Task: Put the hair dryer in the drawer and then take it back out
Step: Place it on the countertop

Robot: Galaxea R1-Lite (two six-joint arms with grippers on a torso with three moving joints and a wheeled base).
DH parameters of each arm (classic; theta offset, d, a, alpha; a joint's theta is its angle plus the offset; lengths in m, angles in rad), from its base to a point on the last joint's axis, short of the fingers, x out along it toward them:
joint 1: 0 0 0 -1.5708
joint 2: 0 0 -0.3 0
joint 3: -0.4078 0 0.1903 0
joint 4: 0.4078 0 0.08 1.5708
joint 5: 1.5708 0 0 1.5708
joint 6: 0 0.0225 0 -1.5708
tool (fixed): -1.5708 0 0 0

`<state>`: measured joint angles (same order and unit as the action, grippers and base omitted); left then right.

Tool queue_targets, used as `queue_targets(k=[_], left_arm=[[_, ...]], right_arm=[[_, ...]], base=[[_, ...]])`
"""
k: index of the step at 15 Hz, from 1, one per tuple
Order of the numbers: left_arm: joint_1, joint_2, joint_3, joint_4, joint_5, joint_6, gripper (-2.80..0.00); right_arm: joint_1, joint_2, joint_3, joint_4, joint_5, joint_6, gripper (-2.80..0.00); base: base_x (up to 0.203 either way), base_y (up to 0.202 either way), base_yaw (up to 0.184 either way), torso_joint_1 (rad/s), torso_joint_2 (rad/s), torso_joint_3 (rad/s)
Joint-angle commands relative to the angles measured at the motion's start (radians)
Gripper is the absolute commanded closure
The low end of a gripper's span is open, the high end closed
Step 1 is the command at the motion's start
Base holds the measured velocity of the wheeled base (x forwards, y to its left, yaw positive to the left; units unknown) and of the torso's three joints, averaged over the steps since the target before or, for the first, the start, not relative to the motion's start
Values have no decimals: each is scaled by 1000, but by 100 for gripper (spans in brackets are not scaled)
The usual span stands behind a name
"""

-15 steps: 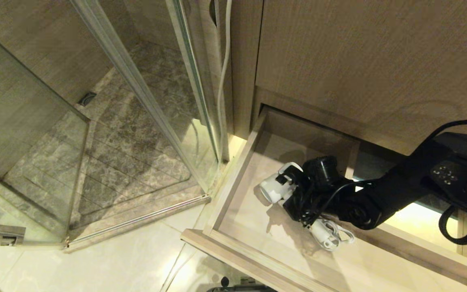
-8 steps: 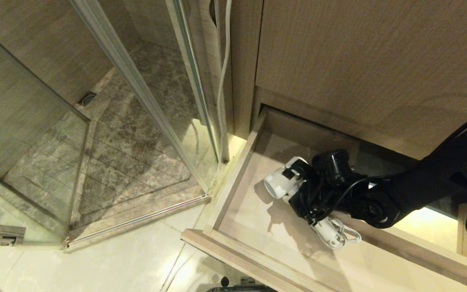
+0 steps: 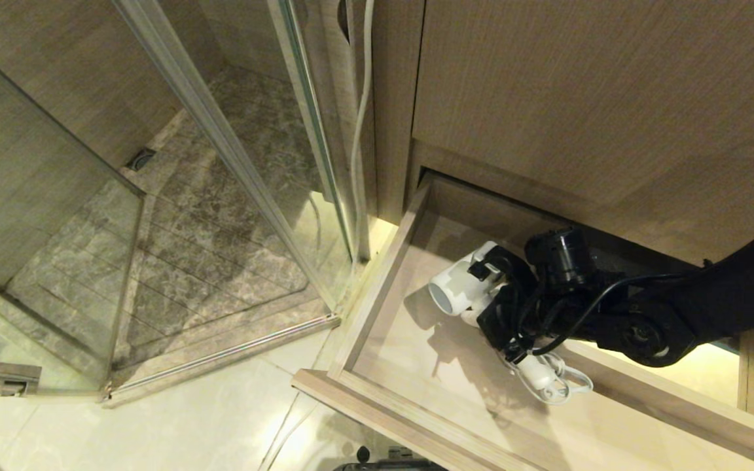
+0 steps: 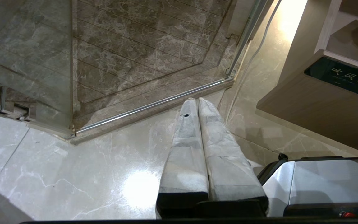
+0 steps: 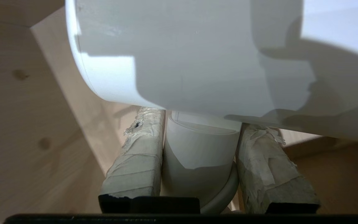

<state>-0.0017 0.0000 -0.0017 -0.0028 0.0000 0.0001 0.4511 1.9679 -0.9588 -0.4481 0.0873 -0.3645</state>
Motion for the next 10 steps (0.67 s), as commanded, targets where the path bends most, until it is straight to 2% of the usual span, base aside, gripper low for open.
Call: queue_targets(k=[1,10], left_arm=[[0,2,0,0,0,0,0],[0,1,0,0,0,1,0]], right_arm=[[0,-68,5,18,9,-4,0],[-2,-241,21,113,30,-6,0]], base=[[0,0,0,0,0,0],[0,0,0,0,0,0]])
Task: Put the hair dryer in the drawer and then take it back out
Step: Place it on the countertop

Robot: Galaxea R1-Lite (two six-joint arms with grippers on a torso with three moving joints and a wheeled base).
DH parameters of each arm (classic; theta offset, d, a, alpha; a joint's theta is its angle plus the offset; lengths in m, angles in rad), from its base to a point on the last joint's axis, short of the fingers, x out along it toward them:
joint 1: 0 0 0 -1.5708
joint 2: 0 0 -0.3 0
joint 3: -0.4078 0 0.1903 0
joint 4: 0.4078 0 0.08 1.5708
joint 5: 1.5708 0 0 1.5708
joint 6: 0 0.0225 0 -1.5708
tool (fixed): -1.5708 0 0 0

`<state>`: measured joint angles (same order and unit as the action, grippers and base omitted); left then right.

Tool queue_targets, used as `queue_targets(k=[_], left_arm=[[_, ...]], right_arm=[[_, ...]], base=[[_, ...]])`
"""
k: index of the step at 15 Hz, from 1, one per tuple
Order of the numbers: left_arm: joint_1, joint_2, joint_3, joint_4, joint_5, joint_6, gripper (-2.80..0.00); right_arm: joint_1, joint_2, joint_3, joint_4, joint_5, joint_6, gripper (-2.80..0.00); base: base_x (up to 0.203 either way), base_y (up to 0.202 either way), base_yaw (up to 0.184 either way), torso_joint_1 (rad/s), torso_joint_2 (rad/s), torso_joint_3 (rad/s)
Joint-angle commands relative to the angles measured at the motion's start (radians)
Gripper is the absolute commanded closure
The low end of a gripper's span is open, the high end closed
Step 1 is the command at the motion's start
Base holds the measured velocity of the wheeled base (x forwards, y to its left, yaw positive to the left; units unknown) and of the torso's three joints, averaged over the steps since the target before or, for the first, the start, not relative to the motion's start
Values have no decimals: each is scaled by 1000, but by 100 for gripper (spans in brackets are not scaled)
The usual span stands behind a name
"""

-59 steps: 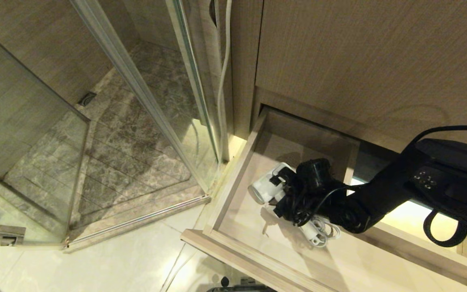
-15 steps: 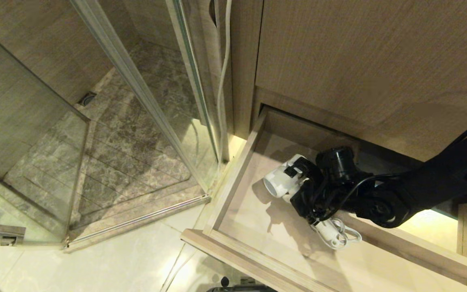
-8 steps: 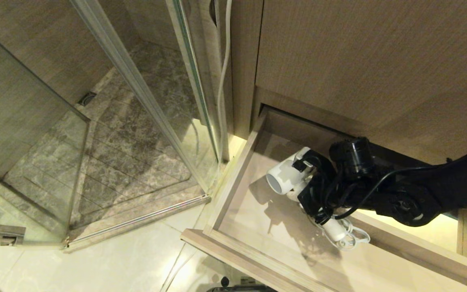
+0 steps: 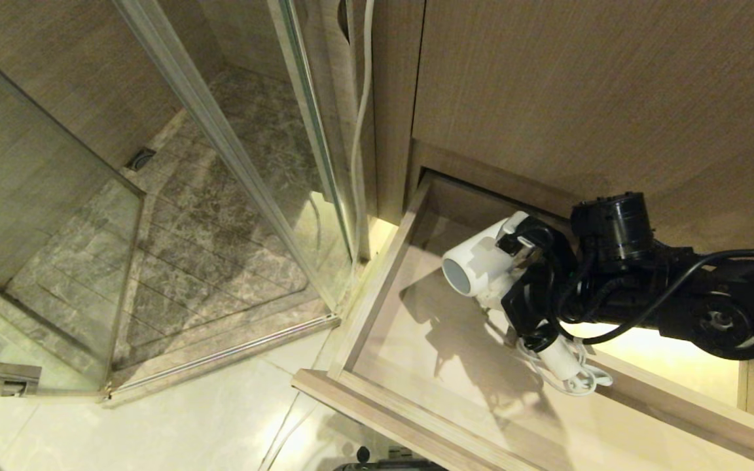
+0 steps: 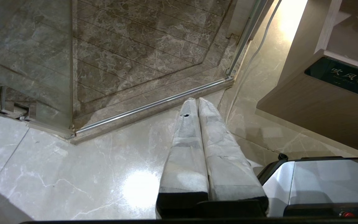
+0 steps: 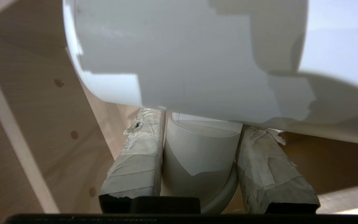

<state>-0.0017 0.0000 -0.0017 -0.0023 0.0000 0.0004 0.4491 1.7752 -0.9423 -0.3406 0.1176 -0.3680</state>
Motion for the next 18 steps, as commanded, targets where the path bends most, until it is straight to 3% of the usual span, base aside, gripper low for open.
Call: queue_targets(k=[1,8,18], left_arm=[[0,0,0,-1,0,0,0],[0,1,0,-1,0,0,0],[0,0,0,-1,0,1,0]], right_arm=[[-1,-65,3,30,-1,-1,0],[-57,-193,23,179,-1,0,0],[-49,-294,38,274,46,0,0]], base=[[0,0,0,0,0,0],[0,0,0,0,0,0],[0,0,0,0,0,0]])
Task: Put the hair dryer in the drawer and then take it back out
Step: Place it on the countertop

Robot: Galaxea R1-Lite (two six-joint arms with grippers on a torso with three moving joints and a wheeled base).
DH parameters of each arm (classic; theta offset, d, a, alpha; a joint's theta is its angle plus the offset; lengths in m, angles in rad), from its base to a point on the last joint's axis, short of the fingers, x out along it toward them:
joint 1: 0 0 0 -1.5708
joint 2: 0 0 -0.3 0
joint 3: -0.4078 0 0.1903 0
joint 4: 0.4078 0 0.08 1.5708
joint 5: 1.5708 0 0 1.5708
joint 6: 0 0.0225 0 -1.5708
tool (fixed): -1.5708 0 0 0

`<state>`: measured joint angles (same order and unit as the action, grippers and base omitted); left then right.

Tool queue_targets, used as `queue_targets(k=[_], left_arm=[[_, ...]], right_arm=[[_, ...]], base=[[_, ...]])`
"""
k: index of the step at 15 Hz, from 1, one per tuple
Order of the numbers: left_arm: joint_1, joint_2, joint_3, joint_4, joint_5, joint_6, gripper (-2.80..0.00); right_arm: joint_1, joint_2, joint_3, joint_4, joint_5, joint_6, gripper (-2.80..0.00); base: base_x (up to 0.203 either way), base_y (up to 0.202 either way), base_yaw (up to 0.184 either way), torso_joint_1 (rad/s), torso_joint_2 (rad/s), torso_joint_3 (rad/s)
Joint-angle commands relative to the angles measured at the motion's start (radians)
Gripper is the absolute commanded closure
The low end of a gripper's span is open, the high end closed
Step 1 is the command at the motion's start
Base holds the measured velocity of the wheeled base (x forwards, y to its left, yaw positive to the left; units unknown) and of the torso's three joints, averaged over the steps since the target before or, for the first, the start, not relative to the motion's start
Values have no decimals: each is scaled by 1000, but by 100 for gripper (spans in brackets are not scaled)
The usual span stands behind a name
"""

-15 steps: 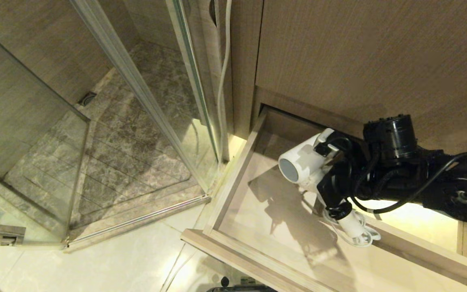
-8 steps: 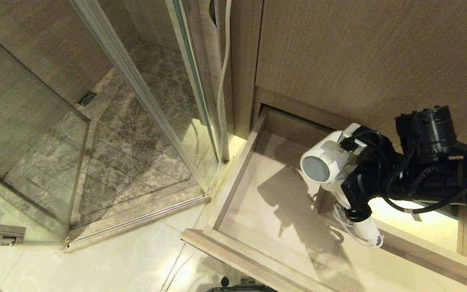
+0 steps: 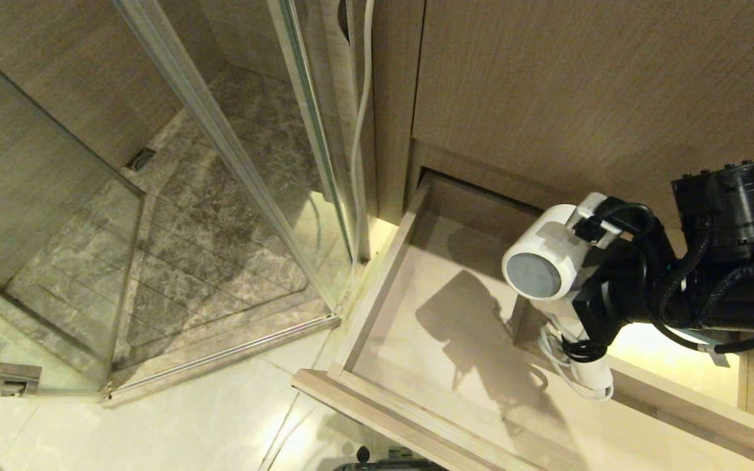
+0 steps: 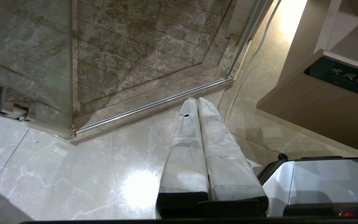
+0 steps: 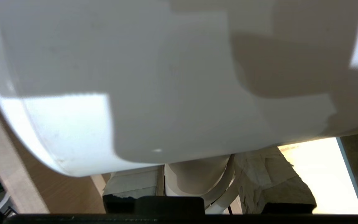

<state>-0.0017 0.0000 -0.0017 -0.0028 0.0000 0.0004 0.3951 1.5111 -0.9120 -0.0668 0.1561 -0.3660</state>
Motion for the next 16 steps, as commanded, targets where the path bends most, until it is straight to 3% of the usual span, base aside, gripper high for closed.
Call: queue_targets(k=[1,6,16], left_arm=[[0,0,0,0,0,0,0],[0,2,0,0,0,1,0],[0,2,0,0,0,0,0]], right_arm=[[5,-45,17,9,10,-2,0],[5,-130,13,99,85,-4,0],[-6,-310,14,160,86,-3,0]], base=[[0,0,0,0,0,0],[0,0,0,0,0,0],[0,0,0,0,0,0]])
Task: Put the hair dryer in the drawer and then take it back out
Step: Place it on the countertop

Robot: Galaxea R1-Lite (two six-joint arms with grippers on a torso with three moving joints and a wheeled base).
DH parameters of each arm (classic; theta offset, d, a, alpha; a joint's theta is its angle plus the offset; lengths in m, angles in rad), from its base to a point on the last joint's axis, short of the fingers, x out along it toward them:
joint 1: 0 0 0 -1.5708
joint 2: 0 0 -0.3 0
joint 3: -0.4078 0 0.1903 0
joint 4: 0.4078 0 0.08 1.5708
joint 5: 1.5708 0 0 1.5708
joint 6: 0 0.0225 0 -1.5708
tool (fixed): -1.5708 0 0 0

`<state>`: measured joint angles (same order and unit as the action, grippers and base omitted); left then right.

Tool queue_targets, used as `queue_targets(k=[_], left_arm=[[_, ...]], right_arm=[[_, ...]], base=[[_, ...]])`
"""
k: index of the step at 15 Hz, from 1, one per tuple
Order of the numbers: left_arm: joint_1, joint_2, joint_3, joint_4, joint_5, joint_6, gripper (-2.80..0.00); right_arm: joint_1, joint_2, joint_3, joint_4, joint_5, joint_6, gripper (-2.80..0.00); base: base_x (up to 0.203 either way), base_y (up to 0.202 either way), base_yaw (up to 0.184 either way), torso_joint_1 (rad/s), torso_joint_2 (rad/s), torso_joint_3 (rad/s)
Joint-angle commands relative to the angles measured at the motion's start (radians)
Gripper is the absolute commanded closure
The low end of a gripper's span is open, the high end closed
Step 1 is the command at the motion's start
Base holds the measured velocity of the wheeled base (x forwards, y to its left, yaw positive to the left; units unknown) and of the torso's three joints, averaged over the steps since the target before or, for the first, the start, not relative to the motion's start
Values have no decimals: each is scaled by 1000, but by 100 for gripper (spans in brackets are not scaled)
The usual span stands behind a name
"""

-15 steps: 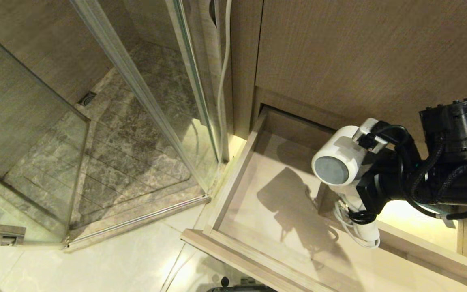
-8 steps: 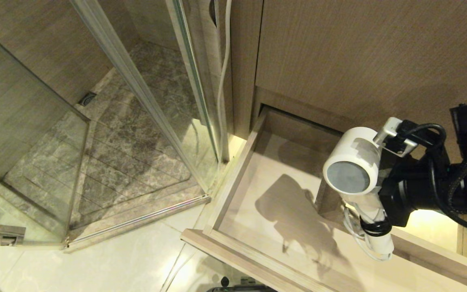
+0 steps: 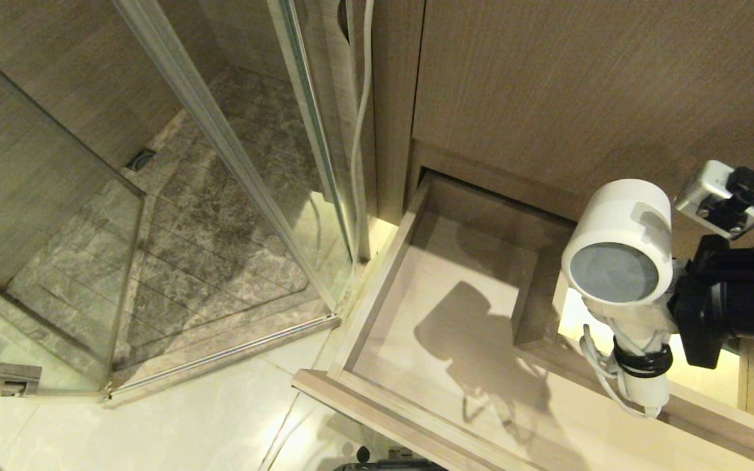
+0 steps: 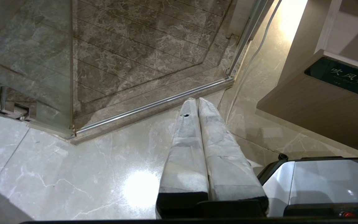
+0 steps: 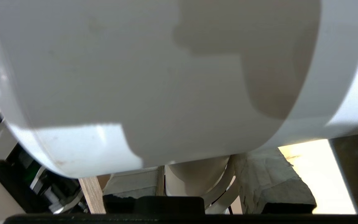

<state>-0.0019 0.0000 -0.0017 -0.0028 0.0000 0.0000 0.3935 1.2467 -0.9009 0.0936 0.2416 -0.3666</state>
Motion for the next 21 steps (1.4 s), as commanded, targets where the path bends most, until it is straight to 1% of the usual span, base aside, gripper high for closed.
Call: queue_targets(k=[1,5,7,12,16,21], left_arm=[[0,2,0,0,0,0,0],[0,1,0,0,0,0,0],[0,2,0,0,0,0,0],[0,0,0,0,0,0,0],[0,2,0,0,0,0,0],[0,2,0,0,0,0,0]], right_arm=[[-6,-61,5,-4,-2,-4,0],[-41,-108,9,-8,-8,-3,0],[-85,-138,20,-18,-10,-3,0],[-125,-162,20,-24,-10,-3,0],[-180,-210,35,34,-16,-2,0],[-185,-279,73,55,-13,-2,0]], base=[[0,0,0,0,0,0],[0,0,0,0,0,0],[0,0,0,0,0,0],[0,0,0,0,0,0],[0,0,0,0,0,0],[0,0,0,0,0,0]])
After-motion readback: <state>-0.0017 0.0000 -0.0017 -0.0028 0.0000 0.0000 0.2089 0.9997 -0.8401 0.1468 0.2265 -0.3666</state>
